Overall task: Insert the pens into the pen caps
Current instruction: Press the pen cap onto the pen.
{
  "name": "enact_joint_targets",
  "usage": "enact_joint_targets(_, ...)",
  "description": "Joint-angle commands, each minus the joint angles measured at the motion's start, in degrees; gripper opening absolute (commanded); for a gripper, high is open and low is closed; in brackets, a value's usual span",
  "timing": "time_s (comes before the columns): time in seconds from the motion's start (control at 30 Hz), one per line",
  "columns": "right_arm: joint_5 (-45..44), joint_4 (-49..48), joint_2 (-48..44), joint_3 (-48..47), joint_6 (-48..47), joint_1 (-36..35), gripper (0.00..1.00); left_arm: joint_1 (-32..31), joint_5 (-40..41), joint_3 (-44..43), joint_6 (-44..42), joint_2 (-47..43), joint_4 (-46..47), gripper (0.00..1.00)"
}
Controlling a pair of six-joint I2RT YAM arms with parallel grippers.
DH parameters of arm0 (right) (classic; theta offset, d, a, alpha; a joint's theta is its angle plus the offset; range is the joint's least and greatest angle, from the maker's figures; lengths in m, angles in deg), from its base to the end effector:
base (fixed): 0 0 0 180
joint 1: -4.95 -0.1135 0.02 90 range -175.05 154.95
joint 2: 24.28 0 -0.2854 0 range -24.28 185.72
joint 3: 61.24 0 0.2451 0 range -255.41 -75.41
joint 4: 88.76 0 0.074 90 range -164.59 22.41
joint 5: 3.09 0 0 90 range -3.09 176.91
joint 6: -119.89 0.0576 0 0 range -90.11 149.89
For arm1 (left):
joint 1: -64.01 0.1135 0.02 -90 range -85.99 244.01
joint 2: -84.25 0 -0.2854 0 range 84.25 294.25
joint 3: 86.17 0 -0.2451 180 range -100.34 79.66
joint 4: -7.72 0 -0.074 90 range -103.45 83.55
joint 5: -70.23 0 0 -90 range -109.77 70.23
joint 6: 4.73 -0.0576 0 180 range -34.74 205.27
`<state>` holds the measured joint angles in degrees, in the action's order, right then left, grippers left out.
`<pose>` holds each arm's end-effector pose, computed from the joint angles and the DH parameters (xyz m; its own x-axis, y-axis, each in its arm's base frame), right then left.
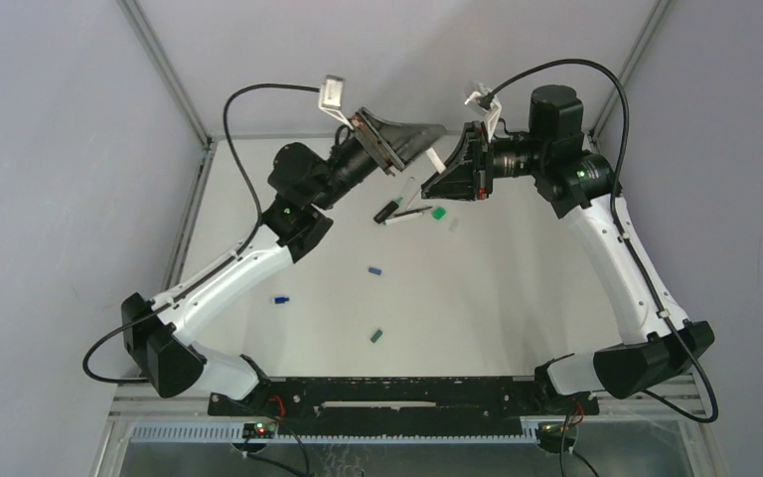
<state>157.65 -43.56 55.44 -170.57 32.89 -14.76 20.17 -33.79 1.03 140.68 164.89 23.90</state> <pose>0.2375 0.1428 0.4904 -0.3033 -0.0903 -0.9486 -0.9527 0.0086 0.3038 0.2266 -0.2369 0.5084 -0.4855 -0.6412 -0.5943 0.7507 0.0427 -0.6593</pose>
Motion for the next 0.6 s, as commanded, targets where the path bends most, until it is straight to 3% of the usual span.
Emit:
enact_joint_targets(0.0,-2.3,-3.8,-2.6,2.2,-4.1,0.5,0.00,-2.4,-8.0,1.6,1.1,0.2,-7.8,0.40)
enact_joint_targets(0.07,-2.0,-3.7,-3.4,3.7,-4.1,1.2,0.00,-2.4,-7.2,1.9,-0.4,-0.8,-9.4,0.54)
enact_joint_targets(0.17,-1.2,-3.5,-4.7,5.6,-4.2,2.4,0.00,-2.1,-5.3,3.3,-2.0,-2.7,-11.1,0.67)
enact_joint_targets(0.57,-0.1,1.4,-9.3,12.8,-10.5,6.5,0.00,-0.7,1.9,10.2,-10.7,-12.9,-13.9,0.80)
